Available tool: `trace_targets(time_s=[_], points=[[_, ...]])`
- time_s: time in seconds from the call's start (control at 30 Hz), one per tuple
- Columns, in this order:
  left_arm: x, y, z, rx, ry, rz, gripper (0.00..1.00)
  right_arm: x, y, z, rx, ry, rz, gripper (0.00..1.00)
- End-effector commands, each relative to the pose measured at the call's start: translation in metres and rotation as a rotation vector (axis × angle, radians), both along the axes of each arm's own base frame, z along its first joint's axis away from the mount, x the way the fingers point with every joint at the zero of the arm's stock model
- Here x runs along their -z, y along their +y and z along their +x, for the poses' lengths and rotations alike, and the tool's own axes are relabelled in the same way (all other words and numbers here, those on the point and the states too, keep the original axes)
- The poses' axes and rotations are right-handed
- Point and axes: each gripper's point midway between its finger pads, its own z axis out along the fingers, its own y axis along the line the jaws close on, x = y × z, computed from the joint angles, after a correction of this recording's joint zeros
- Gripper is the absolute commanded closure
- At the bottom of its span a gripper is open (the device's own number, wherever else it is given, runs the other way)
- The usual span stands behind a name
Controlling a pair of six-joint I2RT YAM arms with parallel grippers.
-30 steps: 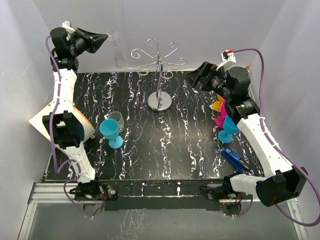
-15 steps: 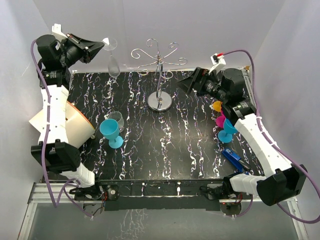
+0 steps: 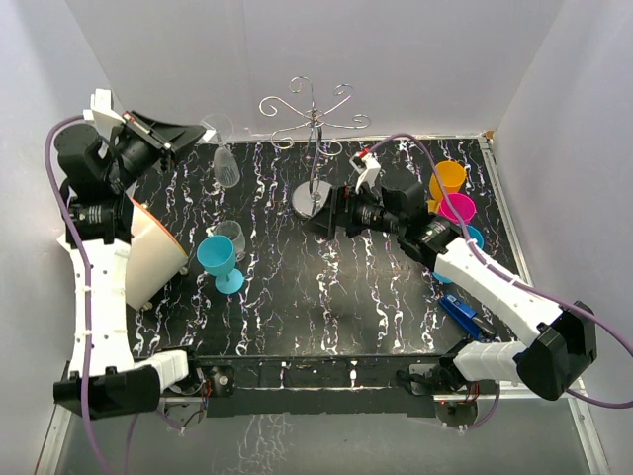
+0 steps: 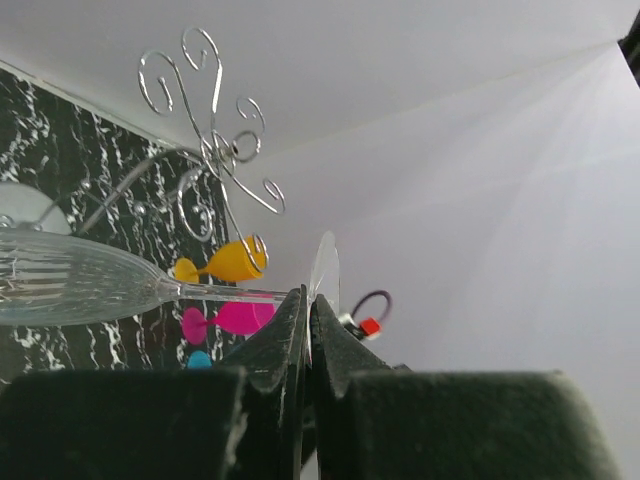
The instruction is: Take the wine glass off the wine glass rack
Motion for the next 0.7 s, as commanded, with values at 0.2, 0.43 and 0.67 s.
trace_targets(time_s=[0.2, 0.43, 0.67], points=[[-0.006, -0.050, -0.059, 0.221, -0.053, -0.100, 1.00, -0.016, 0.002, -0.003, 0.058, -0.008, 0.214, 0.02], [-0.023, -0.073, -0.085, 0.348, -0.082, -0.201, 1.00, -0.048, 0.019, 0.004, 0.032, 0.027, 0.466, 0.02], [-0.038, -0.085, -0.101, 0.440, -0.121, -0.273, 1.00, -0.086, 0.023, 0.007, -0.017, -0.017, 0.705, 0.02]])
